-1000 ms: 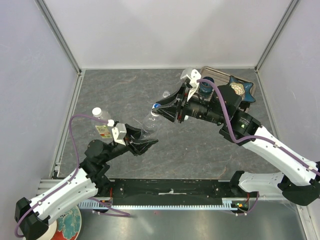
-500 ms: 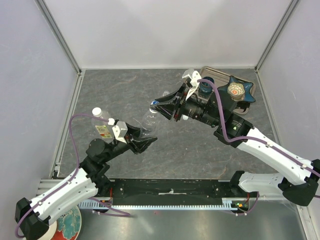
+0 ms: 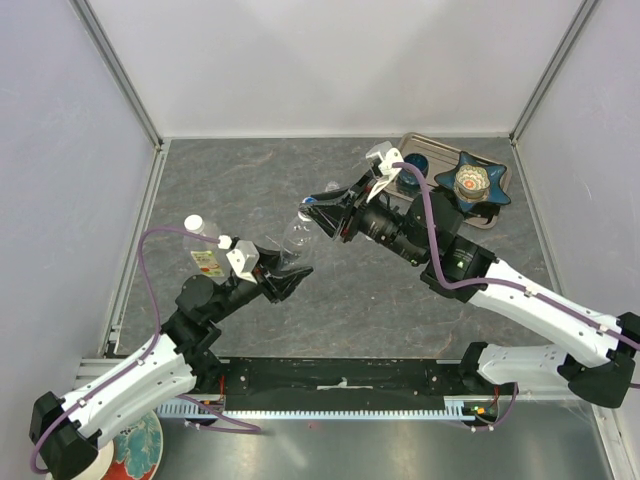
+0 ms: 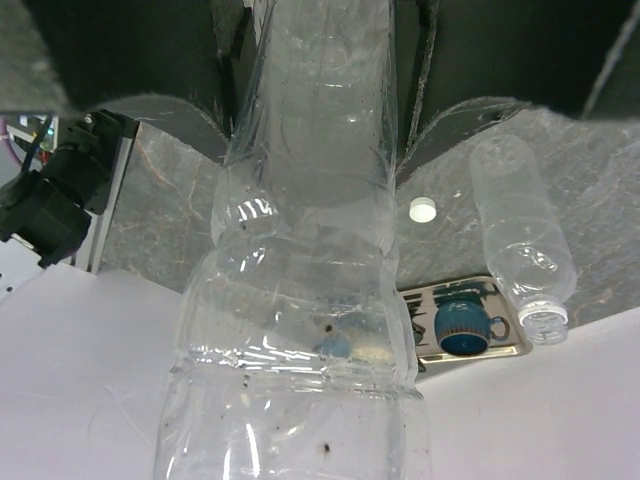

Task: Screw on the bottle caps
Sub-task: Screw the bottle cap onto the plastic bottle.

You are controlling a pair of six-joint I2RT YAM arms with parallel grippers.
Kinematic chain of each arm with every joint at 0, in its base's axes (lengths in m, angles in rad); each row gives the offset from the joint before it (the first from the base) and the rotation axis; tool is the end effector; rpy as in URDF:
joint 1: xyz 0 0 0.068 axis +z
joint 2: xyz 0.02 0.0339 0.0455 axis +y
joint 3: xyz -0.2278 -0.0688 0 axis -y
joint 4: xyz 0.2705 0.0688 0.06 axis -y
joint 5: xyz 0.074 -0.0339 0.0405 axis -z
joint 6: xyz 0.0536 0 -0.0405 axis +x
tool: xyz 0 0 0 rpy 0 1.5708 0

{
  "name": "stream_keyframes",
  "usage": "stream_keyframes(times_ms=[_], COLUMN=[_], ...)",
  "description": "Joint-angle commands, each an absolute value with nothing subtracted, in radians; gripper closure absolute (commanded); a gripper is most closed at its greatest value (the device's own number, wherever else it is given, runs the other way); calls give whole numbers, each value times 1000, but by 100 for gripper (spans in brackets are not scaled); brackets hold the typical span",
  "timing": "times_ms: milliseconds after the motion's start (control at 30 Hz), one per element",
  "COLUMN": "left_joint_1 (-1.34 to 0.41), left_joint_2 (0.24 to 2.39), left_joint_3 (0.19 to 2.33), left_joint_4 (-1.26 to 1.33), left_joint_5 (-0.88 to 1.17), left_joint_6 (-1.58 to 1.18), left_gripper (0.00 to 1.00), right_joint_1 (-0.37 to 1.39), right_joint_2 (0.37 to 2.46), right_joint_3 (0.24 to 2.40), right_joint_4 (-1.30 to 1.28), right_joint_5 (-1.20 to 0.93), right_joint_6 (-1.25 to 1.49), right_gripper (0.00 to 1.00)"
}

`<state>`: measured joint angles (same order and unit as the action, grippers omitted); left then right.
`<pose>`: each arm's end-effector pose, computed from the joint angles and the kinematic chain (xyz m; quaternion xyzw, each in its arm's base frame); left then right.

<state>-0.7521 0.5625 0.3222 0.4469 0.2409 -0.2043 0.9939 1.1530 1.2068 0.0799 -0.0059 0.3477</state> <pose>0.1575 -0.1649 0.2547 0.2591 0.5773 -0.4219 0.6493 0.1748 0.2691 0.4132 -0.2111 0.6235 0.4694 0.5884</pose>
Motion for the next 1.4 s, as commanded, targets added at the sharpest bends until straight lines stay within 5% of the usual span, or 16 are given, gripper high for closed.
stream_keyframes(times_ms=[0,667,833,1367], left_joint_1=[-726,-709,-703,-687], left_joint_2=[558,569,558,535], left_joint_3=[413,387,373,348], left_joint_4=[606,634,650,652], left_joint_5=[86,6,60,176], left_joint_6=[-157,-106,-146,-190], left_gripper=[97,98,97,98], right_joint_1=[1083,1427,1437,1437], right_joint_2=[1196,1442,1448,1417], right_joint_3=[1157,1367,1408,1479], right_joint_4=[-86,-213,-206,-201], right_joint_5=[19,787,762,626], right_joint_6=[420,400,339,247], right_gripper=[92,92,75,47])
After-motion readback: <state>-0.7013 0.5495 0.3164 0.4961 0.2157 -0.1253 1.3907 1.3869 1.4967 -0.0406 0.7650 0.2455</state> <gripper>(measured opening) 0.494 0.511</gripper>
